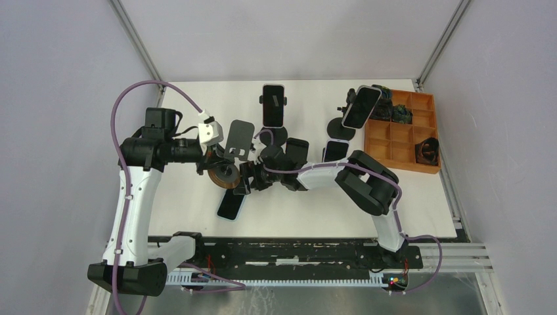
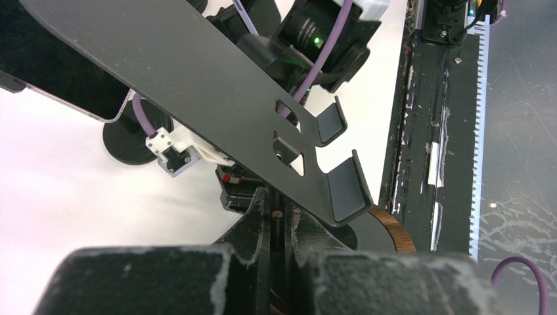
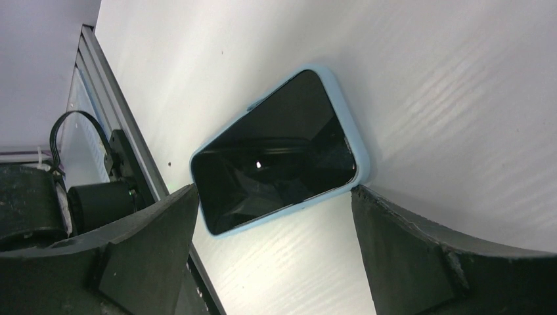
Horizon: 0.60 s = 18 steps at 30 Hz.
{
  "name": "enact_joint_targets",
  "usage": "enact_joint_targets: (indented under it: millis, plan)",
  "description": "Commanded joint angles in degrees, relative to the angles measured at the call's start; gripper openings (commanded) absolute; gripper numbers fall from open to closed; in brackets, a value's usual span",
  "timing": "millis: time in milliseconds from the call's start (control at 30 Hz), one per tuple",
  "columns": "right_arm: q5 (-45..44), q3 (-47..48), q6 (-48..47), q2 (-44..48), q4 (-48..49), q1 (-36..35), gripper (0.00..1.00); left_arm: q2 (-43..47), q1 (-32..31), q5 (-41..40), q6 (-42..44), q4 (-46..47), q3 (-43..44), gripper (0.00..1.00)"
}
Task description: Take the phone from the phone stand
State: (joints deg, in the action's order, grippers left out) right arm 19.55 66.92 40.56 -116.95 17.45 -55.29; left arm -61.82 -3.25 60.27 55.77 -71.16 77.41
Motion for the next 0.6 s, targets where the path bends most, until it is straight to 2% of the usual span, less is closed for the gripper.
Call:
enact_joint_targets:
  millis: [0, 133, 233, 567]
  plan:
    - [2.05, 4.98, 1.77, -3.50, 3.92, -0.49, 0.91, 0.92, 0.18, 3.17, 2.22, 0.23, 3.14, 0.02]
    - [2.67, 6.06, 1.81, -2.59, 4.87, 0.33, 0.92, 0.91, 0.19, 3.19, 2.43, 0.30, 2.85, 0.02]
    - [4.45, 3.25, 0.13, 2.14, 7.06, 2.05, 0.96, 1.08, 0.21, 3.45, 3.18, -0.33, 2.77, 0.02]
    - [25.12, -19.42, 2.86, 27.37, 26.27, 10.85, 0.98, 0.90, 0.15, 6.99, 9.05, -3.32, 2.34, 0.02]
